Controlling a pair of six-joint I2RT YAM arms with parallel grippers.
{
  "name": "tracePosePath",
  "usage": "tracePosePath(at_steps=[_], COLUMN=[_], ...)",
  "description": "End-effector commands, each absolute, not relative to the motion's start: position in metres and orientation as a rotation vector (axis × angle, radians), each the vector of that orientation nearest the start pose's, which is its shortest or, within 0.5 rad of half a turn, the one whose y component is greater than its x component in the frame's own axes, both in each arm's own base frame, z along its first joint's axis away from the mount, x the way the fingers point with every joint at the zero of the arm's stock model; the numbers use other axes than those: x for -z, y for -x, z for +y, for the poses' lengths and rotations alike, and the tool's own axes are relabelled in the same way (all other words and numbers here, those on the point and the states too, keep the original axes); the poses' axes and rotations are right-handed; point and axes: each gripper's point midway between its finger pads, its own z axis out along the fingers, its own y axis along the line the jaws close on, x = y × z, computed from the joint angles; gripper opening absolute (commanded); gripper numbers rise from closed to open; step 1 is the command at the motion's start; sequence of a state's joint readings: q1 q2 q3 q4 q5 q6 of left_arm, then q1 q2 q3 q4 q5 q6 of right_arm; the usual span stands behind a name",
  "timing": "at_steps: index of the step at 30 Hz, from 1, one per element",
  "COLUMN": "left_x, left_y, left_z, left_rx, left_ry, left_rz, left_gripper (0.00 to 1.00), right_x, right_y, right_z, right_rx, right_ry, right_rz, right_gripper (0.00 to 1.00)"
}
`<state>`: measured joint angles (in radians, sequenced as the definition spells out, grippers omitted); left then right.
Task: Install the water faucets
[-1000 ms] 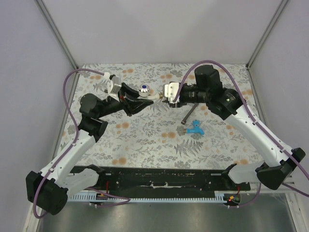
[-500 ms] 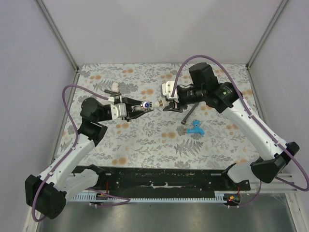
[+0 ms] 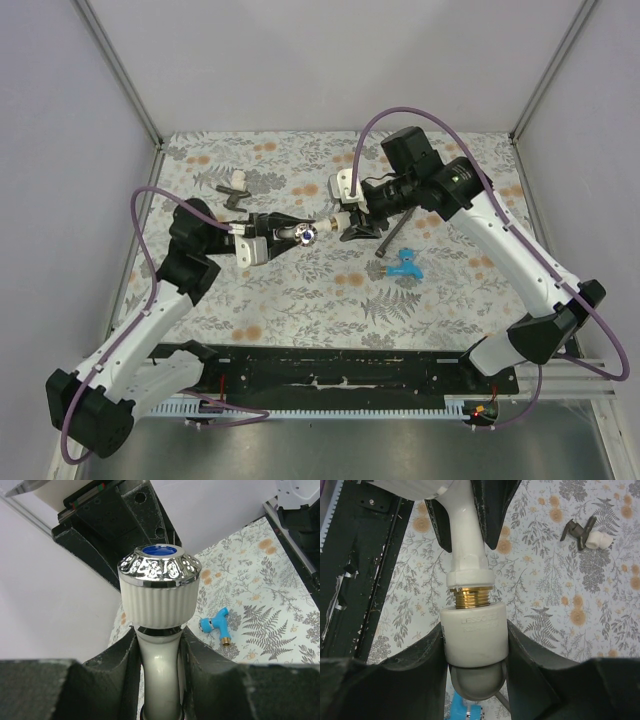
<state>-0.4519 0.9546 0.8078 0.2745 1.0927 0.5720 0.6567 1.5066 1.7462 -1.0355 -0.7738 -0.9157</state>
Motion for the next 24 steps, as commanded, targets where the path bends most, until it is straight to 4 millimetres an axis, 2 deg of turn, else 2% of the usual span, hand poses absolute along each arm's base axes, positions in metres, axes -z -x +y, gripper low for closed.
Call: tracePosePath(at_steps=[1, 15, 19, 24], left_x=[-0.323, -0.321, -0.323, -0.323], left_y=[-0.211, -0.211, -0.214, -0.217], left_z=[-0.267, -0.263, -0.263, -0.262], left_rx=[0.631, 0.692, 0.746, 0.821], left_ry=[-1.417, -1.242, -1.162, -1.070], left_rz=[0.691, 0.751, 0.779, 0.835], left_gripper=[0.02, 0.02, 0.02, 0.02], right_x=[-0.365, -0.364, -0.362, -0.359], right_y=[-0.186, -0.195, -0.197, -0.202], right_z=[0.330, 0.328, 0.328, 0.328], right_rx=[-1.002, -0.925, -0.907, -0.872], right_ry=[1.794, 1.772, 1.772, 1.757], right_rz=[0.983, 0.982, 0.989, 0.998], right_gripper=[0.00, 0.00, 0.03, 0.12])
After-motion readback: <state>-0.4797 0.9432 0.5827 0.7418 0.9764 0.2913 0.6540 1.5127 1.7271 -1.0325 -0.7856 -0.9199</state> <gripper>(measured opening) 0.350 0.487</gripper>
